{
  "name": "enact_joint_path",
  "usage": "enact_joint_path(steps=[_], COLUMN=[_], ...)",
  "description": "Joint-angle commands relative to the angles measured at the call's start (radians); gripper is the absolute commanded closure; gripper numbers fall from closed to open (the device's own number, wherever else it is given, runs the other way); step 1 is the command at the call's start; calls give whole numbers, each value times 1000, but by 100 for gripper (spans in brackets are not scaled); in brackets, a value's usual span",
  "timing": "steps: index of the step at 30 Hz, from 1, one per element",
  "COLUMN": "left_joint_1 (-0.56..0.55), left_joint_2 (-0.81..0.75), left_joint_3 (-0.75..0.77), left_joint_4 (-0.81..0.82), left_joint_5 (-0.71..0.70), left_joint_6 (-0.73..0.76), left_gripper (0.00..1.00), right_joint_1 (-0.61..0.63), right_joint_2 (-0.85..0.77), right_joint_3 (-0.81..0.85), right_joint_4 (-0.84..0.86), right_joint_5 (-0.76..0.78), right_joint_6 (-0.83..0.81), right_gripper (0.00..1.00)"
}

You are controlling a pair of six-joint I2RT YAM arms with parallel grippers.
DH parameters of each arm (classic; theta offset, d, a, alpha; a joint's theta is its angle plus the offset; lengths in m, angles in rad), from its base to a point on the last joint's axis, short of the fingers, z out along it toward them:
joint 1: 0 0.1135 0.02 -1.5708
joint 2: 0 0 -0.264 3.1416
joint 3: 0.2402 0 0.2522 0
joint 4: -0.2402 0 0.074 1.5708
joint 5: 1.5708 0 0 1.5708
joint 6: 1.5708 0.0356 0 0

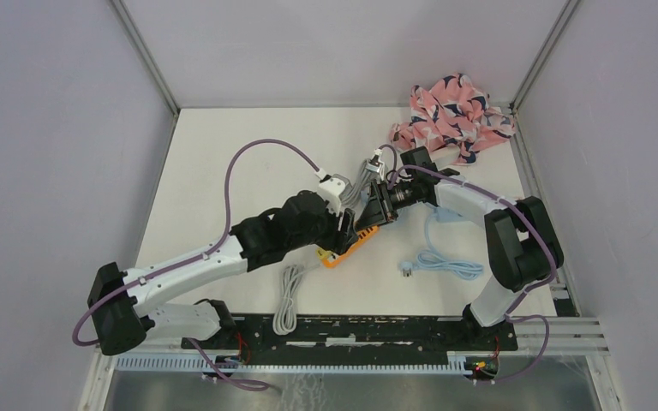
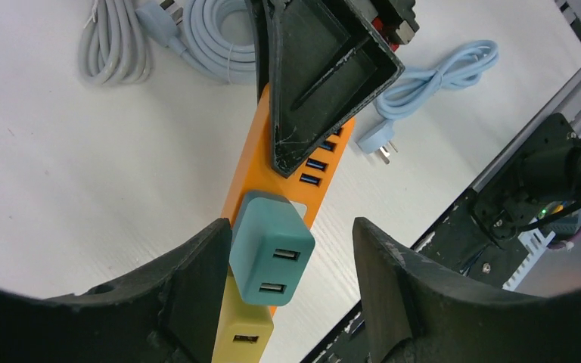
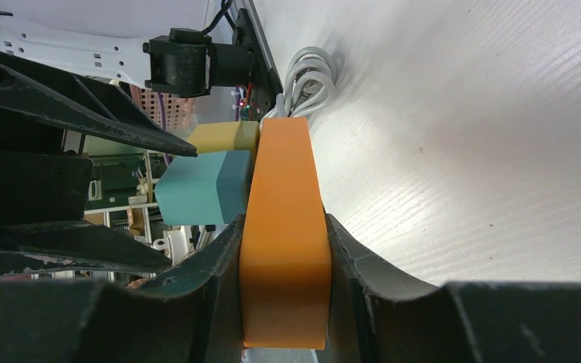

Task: Pull the plug off the socket
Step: Remove the plug from the socket.

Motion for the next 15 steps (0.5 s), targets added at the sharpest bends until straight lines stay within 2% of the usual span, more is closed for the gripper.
enact_joint_path(steps=[1,11,15], left_joint_1=[-17,-63,-63], left_joint_2=[-1,92,126], left_joint_3=[60,106,117], left_joint_4=[-42,-126,-142], left_joint_5=[-8,-116,-162], left_joint_6=[75,84,100], left_gripper=[35,41,54], right_joint_1=[-8,-15,-16], right_joint_2=[-20,-8,-5], right_joint_3=[44,44,44], right_joint_4=[21,21,21], right_joint_5=[-60,-57,-57], right_joint_6=[-1,3,4], right_gripper=[100,100,100])
